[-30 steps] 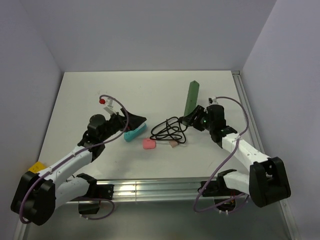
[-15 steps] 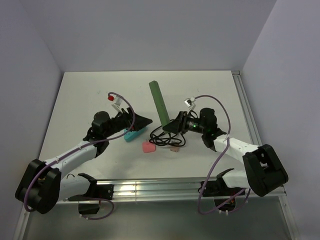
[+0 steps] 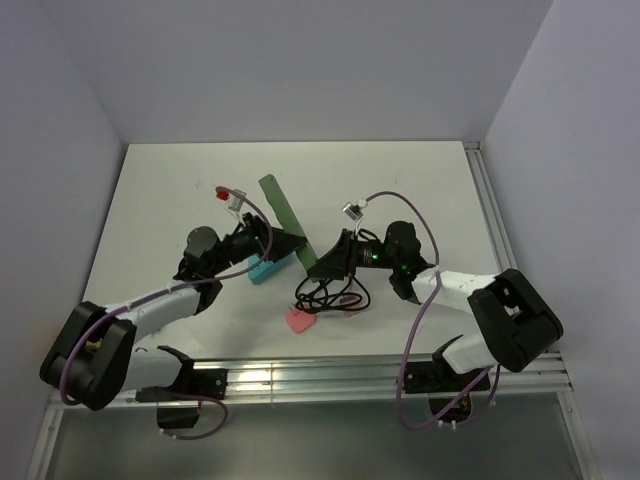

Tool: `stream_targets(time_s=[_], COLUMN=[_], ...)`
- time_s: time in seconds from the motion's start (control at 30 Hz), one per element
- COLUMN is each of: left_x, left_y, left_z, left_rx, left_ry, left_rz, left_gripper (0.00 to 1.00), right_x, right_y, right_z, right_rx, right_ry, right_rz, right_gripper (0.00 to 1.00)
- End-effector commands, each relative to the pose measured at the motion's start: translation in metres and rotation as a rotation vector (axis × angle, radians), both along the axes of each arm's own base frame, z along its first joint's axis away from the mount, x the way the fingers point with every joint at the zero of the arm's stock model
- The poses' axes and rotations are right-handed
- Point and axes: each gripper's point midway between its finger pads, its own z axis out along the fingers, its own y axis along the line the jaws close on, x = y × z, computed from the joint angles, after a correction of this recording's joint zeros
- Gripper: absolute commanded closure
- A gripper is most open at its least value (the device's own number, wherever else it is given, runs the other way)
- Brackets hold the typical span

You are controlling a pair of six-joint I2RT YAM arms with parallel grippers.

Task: Insert the plug
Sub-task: Place the socket at the center of the board.

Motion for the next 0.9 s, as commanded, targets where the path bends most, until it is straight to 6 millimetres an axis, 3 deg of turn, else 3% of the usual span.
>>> stream_targets(time_s=[0.0, 0.13, 0.23, 0.37, 0.47, 0.5, 0.57, 0.6, 0.63, 0.67, 0.7, 0.77, 0.8, 0.83, 0.87], left_x=[-0.004, -0.005, -0.005, -0.009, -0.007, -0.003, 0.01, 0.016, 0.021, 0.028, 0.035, 0.041, 0.044, 0.058, 0.058], left_y=[-0.004, -0.008, -0.007, -0.008, -0.007, -0.006, -0.005, -0.004, -0.002, -0.003, -0.002, -0.003, -0.003, -0.001, -0.002], left_z=[0.01, 0.008, 0.013, 0.026, 0.028, 0.026, 0.018, 0.014, -0.003, -0.001, -0.008, -0.012, -0.016, -0.011, -0.024], left_rx=[-0.055, -0.076, -0.077, -0.075, -0.056, -0.044, 0.003, 0.023, 0.071, 0.088, 0.121, 0.165, 0.188, 0.206, 0.263], left_ry=[-0.043, -0.045, -0.063, -0.094, -0.097, -0.093, -0.049, -0.031, 0.036, 0.044, 0.052, 0.064, 0.073, 0.069, 0.116], left_rz=[-0.039, -0.067, -0.068, -0.08, -0.069, -0.05, 0.006, 0.032, 0.052, 0.078, 0.105, 0.122, 0.136, 0.202, 0.214], left_gripper=[0.0, 0.07, 0.26, 0.7, 0.84, 0.86, 0.92, 0.93, 0.94, 0.96, 0.96, 0.98, 0.98, 1.0, 1.0], right_x=[-0.007, -0.009, -0.009, -0.004, 0.003, 0.006, 0.017, 0.024, 0.029, 0.034, 0.042, 0.047, 0.059, 0.059, 0.062], right_y=[0.006, 0.009, 0.014, 0.017, 0.017, 0.017, 0.014, 0.011, 0.006, 0.001, -0.006, -0.018, -0.028, -0.038, -0.045], right_z=[0.051, 0.05, 0.046, 0.037, 0.031, 0.032, 0.026, 0.025, 0.018, 0.018, 0.026, 0.024, 0.022, 0.024, 0.026], right_rx=[0.129, 0.119, 0.104, 0.069, 0.032, 0.024, -0.03, -0.047, -0.083, -0.101, -0.106, -0.151, -0.187, -0.218, -0.231], right_ry=[-0.174, -0.173, -0.16, -0.15, -0.146, -0.151, -0.148, -0.148, -0.124, -0.149, -0.177, -0.191, -0.196, -0.199, -0.204], right_rz=[0.067, 0.081, 0.092, 0.072, 0.037, 0.022, -0.058, -0.109, -0.159, -0.207, -0.284, -0.358, -0.452, -0.496, -0.535], right_gripper=[1.0, 1.0, 1.0, 1.0, 0.99, 0.94, 0.58, 0.46, 0.34, 0.24, 0.19, 0.08, 0.0, 0.0, 0.0])
